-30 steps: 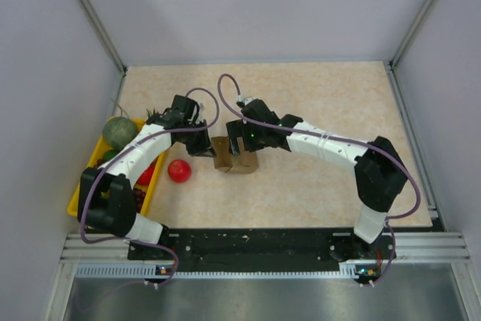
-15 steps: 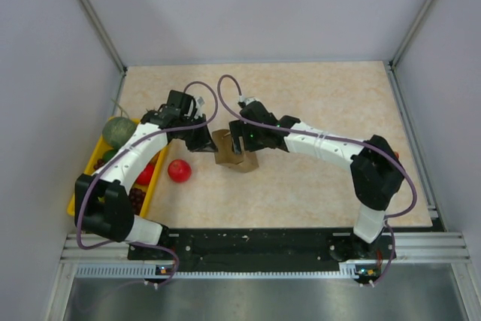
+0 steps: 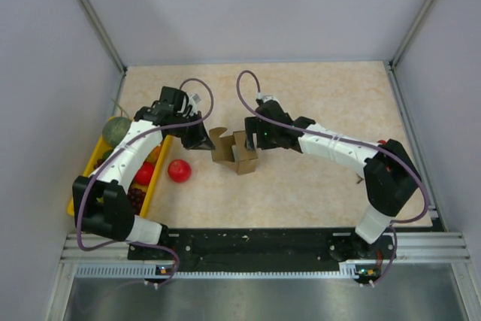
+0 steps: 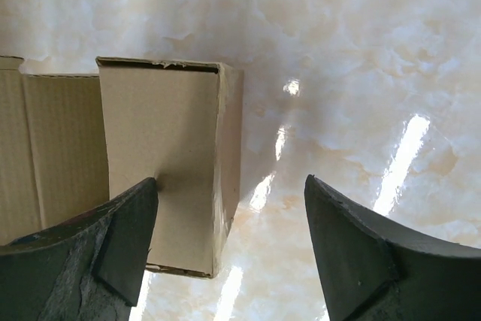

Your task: Unpack the express box

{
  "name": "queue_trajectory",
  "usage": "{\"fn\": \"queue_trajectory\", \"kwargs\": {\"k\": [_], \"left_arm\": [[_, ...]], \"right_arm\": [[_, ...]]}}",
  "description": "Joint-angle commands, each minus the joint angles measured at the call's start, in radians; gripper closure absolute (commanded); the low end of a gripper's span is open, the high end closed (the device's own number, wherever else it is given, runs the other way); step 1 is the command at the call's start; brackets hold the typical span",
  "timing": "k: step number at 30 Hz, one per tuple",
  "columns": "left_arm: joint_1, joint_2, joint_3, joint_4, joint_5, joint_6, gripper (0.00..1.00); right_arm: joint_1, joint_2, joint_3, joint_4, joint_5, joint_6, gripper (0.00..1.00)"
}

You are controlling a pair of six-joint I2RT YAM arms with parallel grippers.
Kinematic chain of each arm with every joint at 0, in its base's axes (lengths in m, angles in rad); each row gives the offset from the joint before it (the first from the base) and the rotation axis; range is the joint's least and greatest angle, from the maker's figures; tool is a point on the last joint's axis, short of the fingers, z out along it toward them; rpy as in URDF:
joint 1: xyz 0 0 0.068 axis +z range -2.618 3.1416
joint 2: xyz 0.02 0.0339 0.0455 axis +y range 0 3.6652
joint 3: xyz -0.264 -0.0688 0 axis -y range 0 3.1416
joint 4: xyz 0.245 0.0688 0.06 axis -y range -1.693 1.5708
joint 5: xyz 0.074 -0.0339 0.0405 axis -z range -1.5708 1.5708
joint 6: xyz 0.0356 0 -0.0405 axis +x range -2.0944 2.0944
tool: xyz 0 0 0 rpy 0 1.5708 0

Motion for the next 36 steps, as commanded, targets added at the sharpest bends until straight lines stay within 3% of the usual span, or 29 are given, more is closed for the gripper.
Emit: {"fn": "queue_trajectory", "kwargs": {"k": [1,9,13,16,19,29,36], "left_arm": [[0.018,-0.037,0.049,-0.003,0.065,0.032,1.0],[0.034,-0.043,0.072,-0.038,0.073,0.055,1.0],[0.034,-0.043,0.07,-0.035,0.079,0.049,1.0],[0.032,-0.037,0.063,-0.024,0.094,0.041,1.0],[0.032,-0.034,0.063,-0.023,0.102,0.04,1.0],[0.034,-0.054,0.072,-0.027,0.101,0.04,1.0],[0.038,-0.085,0.092,-0.052,0.059,0.064,1.0]], "right_arm": [[-0.022,-0.033,-0.033,-0.036,0.045,-0.005,0.24],[-0.039,-0.09,-0.007,-0.061,0.068,-0.014,0.23],[-0.039,-0.131,0.056,-0.065,0.01,-0.086,0.11],[-0.029,-0.117,0.099,-0.068,-0.077,-0.132,0.09],[0.008,-0.102,0.113,-0.068,-0.059,-0.144,0.07],[0.063,0.044,0.156,-0.079,0.076,-0.14,0.09],[0.03,0.044,0.058,-0.05,0.124,-0.152,0.16]]}}
